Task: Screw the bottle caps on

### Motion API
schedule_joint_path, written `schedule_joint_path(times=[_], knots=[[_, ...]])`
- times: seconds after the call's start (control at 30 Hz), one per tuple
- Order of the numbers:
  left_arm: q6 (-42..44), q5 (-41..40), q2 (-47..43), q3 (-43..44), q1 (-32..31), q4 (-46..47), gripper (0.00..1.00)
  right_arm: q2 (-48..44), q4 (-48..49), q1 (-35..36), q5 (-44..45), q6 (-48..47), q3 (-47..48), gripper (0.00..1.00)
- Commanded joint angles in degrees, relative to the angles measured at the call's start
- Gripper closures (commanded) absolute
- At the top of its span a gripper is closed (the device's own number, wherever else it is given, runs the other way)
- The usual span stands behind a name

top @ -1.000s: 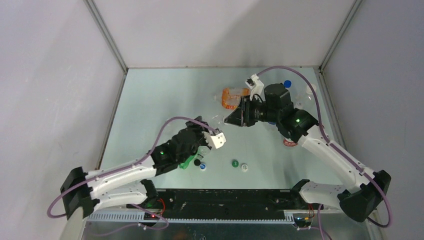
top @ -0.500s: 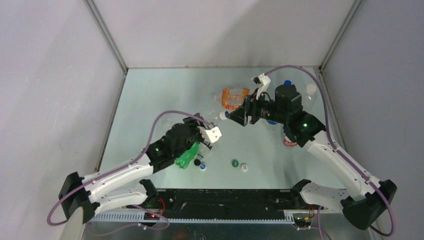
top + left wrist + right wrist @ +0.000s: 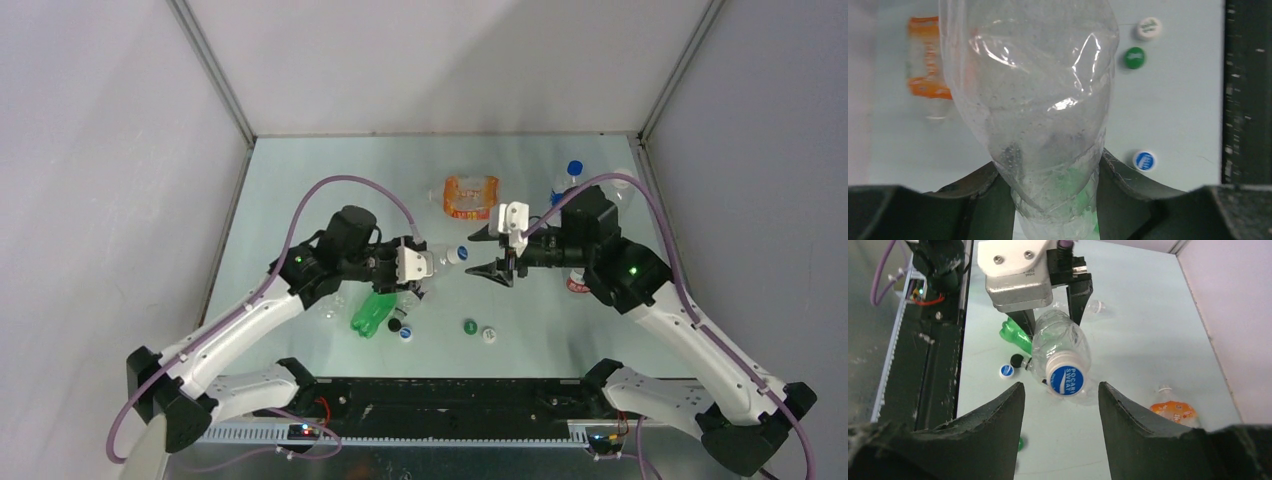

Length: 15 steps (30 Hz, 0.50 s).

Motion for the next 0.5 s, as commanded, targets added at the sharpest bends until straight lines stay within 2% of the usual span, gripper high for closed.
schedule_joint_path(times=[0.0, 0.33, 0.47], knots=[[2.3, 8.8, 1.9, 4.3, 0.4, -9.2, 0.97, 1.2, -4.8, 2.0, -0.6, -9.1, 3.7, 0.43], [2.2, 11.1, 1.8, 5.3, 0.4, -10.0, 0.97, 3.7, -7.4, 4.4, -1.7, -10.6, 5.6, 0.52], [2.0, 11.3, 2.0, 5.5, 0.4, -9.8, 0.97, 4.5, -7.8, 4.9, -2.9, -10.4, 6.3, 0.59]])
